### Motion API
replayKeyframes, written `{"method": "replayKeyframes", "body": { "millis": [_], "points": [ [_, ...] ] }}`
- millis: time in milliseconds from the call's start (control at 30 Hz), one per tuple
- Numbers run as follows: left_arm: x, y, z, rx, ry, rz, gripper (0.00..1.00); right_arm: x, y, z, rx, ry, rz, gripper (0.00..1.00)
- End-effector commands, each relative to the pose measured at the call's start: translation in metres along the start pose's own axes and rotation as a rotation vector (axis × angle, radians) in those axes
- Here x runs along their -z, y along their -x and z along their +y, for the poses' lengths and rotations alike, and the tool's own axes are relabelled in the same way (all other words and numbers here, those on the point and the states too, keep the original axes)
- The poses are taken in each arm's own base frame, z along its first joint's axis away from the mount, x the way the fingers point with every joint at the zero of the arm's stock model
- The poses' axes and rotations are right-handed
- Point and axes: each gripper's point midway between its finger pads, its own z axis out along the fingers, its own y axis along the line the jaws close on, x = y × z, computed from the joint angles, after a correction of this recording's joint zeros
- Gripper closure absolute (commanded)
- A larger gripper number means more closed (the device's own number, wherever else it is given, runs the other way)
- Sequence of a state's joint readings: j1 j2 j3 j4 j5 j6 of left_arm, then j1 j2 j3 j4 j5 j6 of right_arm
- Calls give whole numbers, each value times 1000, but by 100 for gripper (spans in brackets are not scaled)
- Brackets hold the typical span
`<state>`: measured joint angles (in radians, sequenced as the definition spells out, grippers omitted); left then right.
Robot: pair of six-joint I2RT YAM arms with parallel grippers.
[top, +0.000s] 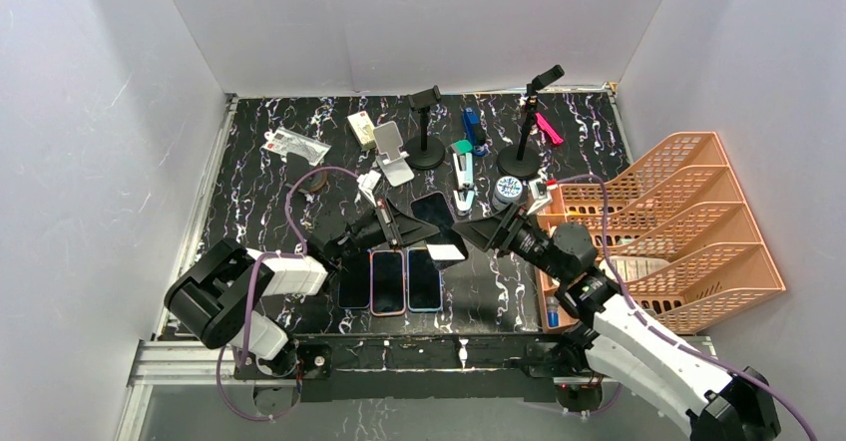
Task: Remove the phone from the phone stand
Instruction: Place the phone at the center of the board.
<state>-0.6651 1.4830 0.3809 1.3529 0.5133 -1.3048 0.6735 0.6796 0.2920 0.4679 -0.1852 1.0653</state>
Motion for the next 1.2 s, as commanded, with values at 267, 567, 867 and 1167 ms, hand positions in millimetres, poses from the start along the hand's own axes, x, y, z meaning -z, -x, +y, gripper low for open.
{"method": "replayKeyframes", "body": {
  "millis": [267,567,867,1167],
  "points": [
    [16,-31,-69,-183,-250,234,100,-4,4,51,305,90,235,22],
    [22,-33,-87,-258,-309,250,100,4,-21,75,274,303,365,23],
    [17,-33,-82,-254,-300,259,100,9,-29,77,253,347,401,29],
    [16,-32,-80,-246,-294,256,100,9,-33,73,234,361,414,33]
  ]
}}
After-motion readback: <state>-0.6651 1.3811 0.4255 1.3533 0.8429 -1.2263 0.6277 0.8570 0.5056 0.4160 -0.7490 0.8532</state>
